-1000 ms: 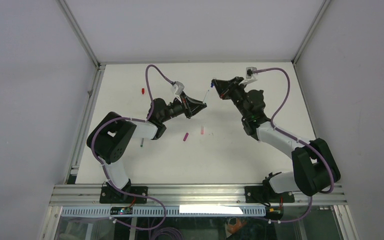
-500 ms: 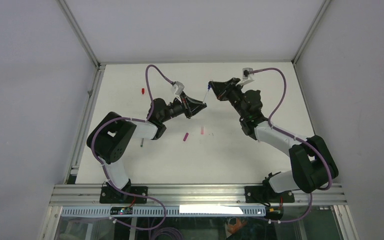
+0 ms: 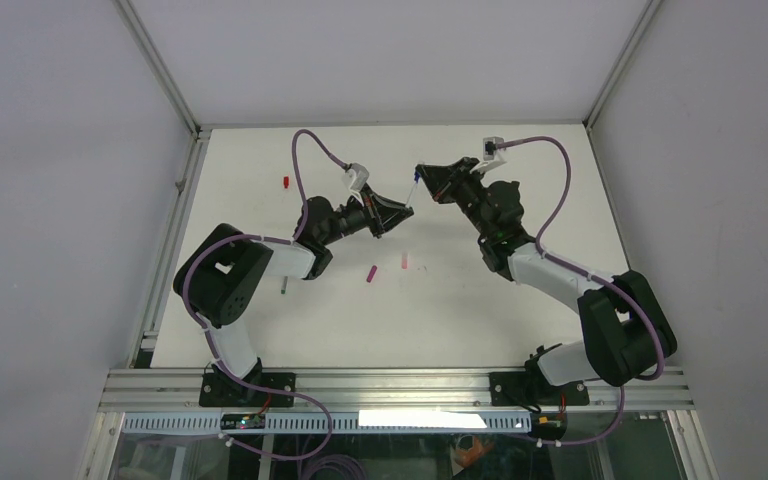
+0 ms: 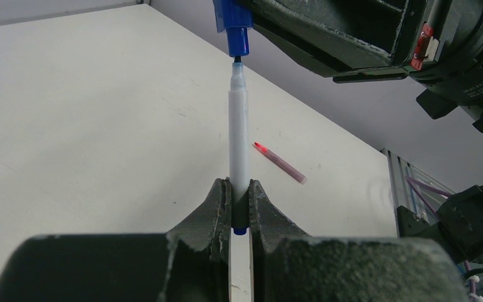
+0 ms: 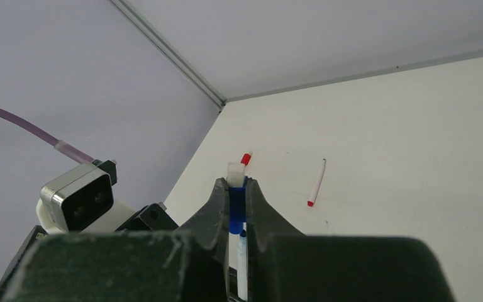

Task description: Insert the pens into the pen caps

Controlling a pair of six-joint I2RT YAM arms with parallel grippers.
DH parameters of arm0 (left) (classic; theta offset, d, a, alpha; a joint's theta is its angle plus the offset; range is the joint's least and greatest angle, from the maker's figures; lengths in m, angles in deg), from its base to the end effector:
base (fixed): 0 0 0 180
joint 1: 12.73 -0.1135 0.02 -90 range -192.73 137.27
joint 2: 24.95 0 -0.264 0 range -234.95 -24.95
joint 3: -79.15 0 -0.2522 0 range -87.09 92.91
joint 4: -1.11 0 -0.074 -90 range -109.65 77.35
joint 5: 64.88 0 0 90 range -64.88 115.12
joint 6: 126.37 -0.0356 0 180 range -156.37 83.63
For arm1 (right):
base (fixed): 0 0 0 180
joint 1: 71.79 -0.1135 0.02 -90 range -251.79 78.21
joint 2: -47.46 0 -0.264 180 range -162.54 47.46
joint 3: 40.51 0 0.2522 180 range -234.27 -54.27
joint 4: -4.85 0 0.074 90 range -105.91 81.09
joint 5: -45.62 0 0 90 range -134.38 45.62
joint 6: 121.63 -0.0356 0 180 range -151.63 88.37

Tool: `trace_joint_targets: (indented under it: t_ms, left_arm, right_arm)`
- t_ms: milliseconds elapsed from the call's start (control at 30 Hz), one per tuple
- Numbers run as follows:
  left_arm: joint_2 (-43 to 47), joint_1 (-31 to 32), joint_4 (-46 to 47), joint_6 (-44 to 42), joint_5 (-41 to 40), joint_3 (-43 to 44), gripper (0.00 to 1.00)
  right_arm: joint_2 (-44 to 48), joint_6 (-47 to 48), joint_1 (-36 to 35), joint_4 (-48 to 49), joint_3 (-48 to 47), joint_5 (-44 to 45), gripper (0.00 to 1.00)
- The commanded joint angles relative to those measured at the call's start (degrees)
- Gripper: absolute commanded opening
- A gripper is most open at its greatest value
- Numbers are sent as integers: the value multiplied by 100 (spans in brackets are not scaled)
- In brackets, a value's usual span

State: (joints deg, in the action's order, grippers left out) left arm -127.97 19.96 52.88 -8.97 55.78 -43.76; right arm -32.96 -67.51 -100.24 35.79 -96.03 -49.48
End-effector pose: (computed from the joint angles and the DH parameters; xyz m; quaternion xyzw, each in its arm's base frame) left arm 0.2923 -0.2092 0.2002 0.2258 0.6366 -0.5118 0.5309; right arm 0.2743 0.1522 0.2792 0.0103 0.6689 0.4205 0.6128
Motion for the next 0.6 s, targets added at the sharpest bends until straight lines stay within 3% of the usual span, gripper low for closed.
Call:
trace_joint_targets:
  t_ms: [0,567]
  left_arm:
    - [251,54,356,-227,-42,9,0]
    - [507,54,-18,-472,-45,4,0]
  right_arm:
    - [182,170,-74,-131,93,7,0]
    - [303,606,-73,-176,269,611,0]
